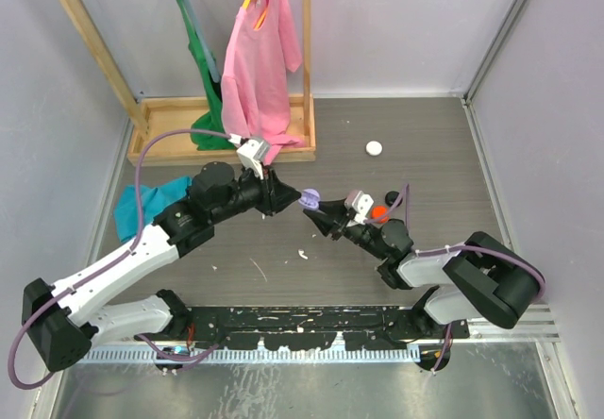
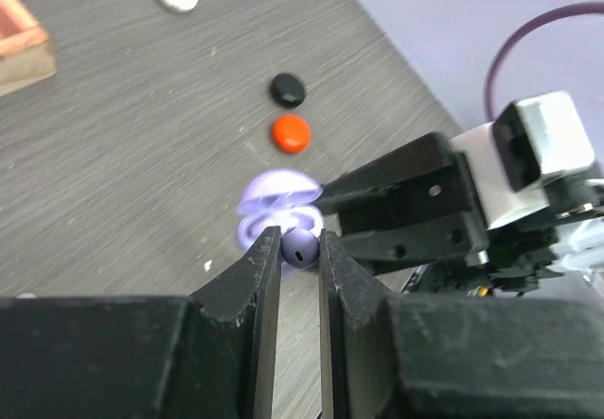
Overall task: Insert the wireless bluetooth earbuds into the charging case
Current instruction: Place the earbud in the charging case.
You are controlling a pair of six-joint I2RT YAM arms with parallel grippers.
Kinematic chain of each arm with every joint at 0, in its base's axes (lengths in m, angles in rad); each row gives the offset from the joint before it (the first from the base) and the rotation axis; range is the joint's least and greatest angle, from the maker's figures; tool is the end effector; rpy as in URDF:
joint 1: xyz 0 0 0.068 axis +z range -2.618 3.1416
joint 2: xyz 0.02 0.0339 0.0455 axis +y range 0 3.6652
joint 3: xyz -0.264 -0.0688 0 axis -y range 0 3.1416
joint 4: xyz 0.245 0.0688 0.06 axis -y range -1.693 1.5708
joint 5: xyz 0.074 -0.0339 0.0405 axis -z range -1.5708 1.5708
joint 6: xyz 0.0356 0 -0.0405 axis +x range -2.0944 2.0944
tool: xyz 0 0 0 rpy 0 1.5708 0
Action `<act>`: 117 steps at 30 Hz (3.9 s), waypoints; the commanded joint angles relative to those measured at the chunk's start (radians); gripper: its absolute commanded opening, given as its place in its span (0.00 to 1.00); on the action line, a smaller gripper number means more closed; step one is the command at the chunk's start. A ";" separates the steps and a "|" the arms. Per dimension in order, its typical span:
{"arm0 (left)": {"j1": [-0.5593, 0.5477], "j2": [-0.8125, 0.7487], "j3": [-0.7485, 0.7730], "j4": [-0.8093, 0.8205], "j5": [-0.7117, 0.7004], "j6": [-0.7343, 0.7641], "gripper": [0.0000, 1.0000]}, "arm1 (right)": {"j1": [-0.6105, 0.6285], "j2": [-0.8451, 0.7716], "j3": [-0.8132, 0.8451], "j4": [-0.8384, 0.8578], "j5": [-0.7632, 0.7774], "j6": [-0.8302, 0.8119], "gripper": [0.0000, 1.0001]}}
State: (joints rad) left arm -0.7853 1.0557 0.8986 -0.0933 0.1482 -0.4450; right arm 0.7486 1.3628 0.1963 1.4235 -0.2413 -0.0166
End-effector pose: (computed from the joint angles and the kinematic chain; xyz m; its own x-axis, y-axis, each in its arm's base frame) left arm 0.1710 -0.1784 0.3371 -0.5027 -0.0994 -0.8587 0.6471 0.6154 -0.4501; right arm 0.1569 0.1573 0.1978 0.2000 0.1638 -0.9660 -0.8270 0.5569 -0.0768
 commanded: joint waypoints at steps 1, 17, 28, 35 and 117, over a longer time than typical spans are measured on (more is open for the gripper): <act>0.002 0.006 -0.013 0.234 0.084 -0.051 0.16 | 0.012 0.009 0.043 0.121 -0.054 0.026 0.01; 0.000 0.080 -0.077 0.414 0.123 -0.160 0.15 | 0.016 -0.054 0.027 0.122 -0.044 0.034 0.01; -0.016 0.065 -0.137 0.440 0.115 -0.198 0.15 | 0.016 -0.080 0.022 0.111 -0.028 0.035 0.01; -0.023 0.042 -0.145 0.423 0.105 -0.199 0.15 | 0.016 -0.085 0.020 0.112 -0.023 0.035 0.01; -0.129 0.093 0.061 0.148 0.118 -0.123 0.53 | 0.016 -0.100 0.016 0.061 -0.017 0.032 0.01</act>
State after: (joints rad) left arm -0.9146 1.1366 0.9047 -0.0124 0.2184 -0.5613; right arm 0.7631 1.2812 0.1921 1.4204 -0.2481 0.0097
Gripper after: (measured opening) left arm 0.534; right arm 0.328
